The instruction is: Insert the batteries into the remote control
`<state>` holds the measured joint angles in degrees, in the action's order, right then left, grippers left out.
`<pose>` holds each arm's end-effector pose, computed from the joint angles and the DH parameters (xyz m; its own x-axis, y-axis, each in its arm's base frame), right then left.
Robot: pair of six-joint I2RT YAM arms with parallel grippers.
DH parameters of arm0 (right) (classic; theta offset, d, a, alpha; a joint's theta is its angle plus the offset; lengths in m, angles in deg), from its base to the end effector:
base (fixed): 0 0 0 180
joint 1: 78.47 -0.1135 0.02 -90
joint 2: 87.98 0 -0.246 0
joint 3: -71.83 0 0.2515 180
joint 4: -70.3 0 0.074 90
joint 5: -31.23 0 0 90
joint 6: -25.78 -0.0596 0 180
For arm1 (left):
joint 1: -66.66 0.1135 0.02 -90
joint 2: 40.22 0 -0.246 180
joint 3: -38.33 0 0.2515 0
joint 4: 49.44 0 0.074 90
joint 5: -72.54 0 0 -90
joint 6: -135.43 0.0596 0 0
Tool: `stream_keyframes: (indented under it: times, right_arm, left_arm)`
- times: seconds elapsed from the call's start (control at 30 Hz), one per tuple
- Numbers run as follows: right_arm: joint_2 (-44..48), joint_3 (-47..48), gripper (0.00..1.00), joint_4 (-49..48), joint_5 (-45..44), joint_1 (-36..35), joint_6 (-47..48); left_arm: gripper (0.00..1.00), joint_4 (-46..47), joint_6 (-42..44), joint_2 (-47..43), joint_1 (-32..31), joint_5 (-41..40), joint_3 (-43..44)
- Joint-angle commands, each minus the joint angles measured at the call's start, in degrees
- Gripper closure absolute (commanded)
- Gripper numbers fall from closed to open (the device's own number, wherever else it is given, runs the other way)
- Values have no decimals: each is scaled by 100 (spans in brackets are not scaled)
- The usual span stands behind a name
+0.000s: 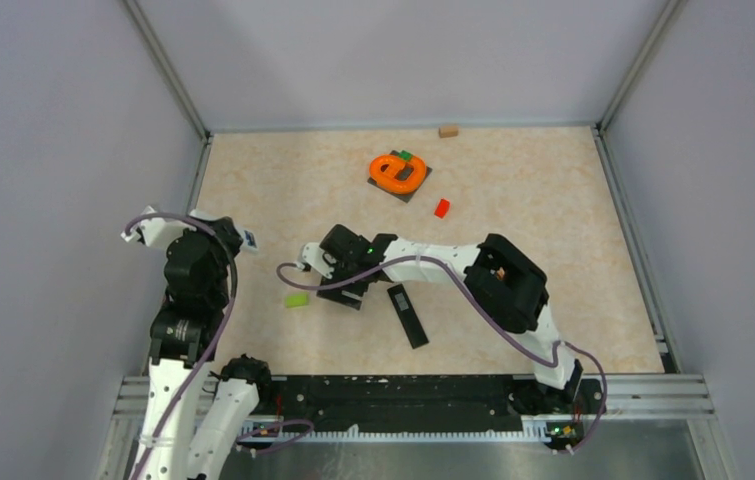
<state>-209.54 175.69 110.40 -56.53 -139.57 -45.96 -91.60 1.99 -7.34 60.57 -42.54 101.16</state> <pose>0.2200 0.4034 0.1336 -0.1111 -0.8491 -0.5164 -0.9684 0.2092 -0.1356 0.1582 0.0085 0.3455 0.0645 -0.6332 -0.7713 -0.3740 0.7013 -0.6069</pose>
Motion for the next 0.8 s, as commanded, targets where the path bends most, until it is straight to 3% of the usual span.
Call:
stream_keyframes:
  times: [0.0, 0.03, 0.27, 0.33, 0.43, 0.53, 0.6, 0.77]
  right_arm:
    - [-58, 324, 18, 349, 278, 176, 157]
    - [-65, 339, 12, 419, 309, 192, 164]
    - [-343, 546, 12, 712, 465, 211, 197]
    - [-483, 714, 18, 855, 599, 234, 183]
    - [-824, 1105, 35, 1203, 744, 282, 125]
    - [-1150, 1659, 41, 1779, 715, 291, 84]
    - [-1160, 1684, 39, 1858, 674, 294, 53]
    - [-919, 1439, 24, 1742, 390, 315, -16]
  left_arm:
    - [100, 190, 79, 36, 20, 56, 100]
    - [100, 195, 76, 39, 20, 53, 99]
    - [100, 250, 54, 85, 20, 106, 95]
    - [100, 252, 56, 99, 20, 104, 102]
    - [100, 252, 68, 103, 20, 104, 91]
    - [100, 252, 42, 113, 20, 123, 74]
    - [100, 260, 25, 128, 20, 144, 63]
    - [100, 269, 24, 120, 20, 147, 49]
